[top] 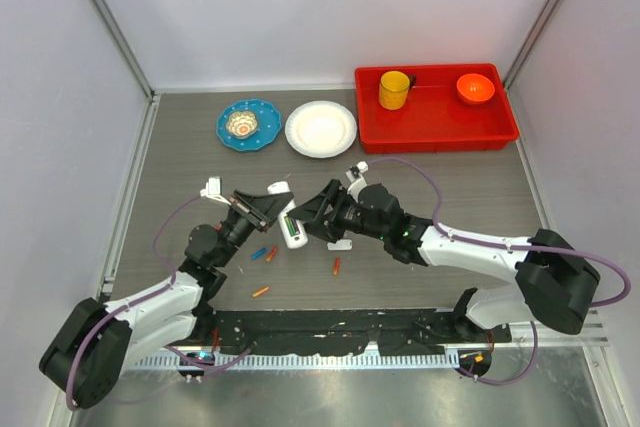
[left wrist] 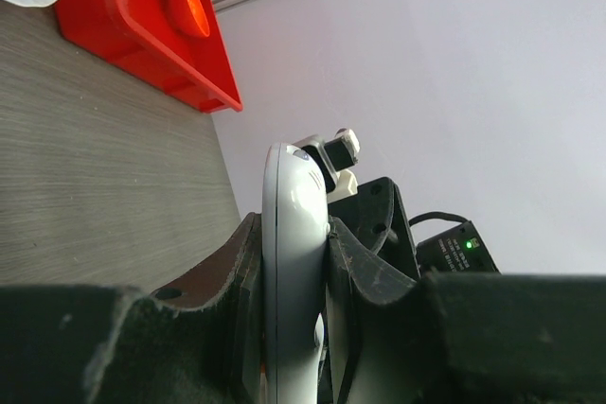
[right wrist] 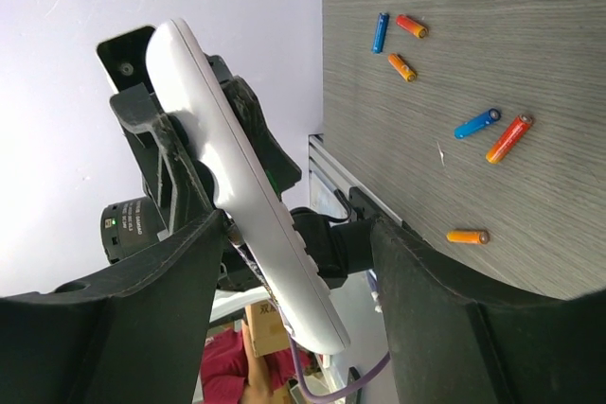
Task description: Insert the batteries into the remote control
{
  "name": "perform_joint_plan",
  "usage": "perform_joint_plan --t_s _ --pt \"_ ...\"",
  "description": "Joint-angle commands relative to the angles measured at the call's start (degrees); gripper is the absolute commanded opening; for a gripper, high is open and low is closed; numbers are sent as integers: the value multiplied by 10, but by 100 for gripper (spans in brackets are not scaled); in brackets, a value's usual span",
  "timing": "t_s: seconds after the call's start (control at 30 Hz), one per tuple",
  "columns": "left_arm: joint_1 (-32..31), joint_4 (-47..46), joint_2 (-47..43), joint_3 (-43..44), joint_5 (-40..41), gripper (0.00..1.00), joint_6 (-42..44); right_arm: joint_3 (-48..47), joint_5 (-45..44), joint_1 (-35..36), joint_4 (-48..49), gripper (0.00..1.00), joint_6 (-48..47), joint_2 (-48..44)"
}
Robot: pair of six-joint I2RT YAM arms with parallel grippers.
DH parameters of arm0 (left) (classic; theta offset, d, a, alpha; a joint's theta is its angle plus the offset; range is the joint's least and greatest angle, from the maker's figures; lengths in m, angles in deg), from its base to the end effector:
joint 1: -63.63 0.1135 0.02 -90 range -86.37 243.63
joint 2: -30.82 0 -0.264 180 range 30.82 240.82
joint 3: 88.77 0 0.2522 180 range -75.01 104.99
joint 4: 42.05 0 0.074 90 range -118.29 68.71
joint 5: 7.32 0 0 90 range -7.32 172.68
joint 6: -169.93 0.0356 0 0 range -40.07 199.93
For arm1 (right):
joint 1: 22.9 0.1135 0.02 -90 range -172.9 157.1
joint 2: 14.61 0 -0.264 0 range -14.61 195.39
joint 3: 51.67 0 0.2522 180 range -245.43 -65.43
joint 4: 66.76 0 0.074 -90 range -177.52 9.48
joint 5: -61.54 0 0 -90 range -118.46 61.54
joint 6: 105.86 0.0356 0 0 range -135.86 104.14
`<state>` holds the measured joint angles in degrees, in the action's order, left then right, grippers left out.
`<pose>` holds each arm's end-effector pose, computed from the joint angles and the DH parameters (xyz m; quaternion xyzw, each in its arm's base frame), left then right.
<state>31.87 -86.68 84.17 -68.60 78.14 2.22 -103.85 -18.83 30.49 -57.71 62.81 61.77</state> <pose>0.1522 -0.0976 0.2090 -0.2187 0.5943 -0.6460 0.4261 0.1701 0.2389 0.2382 0.1234 0.7833 0.5804 0.1851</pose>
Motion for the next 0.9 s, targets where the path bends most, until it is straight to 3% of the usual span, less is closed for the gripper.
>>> perform_joint_plan --t_s 0.0,0.33,0.53,0.7,0.87 --pt "3 -58 -15 40 20 0 0 18 13 10 -22 68 -9 -14" --pt "3 -68 -8 47 10 0 -8 25 10 11 -17 67 -10 -12" --pt "2 -59 -10 51 4 0 -14 26 10 12 -13 58 -14 -6" --pt "2 -51 -13 36 9 0 -10 20 -4 11 -25 73 -33 -34" --pt "3 -28 -16 28 -1 0 -12 -27 11 8 -70 75 -91 -47"
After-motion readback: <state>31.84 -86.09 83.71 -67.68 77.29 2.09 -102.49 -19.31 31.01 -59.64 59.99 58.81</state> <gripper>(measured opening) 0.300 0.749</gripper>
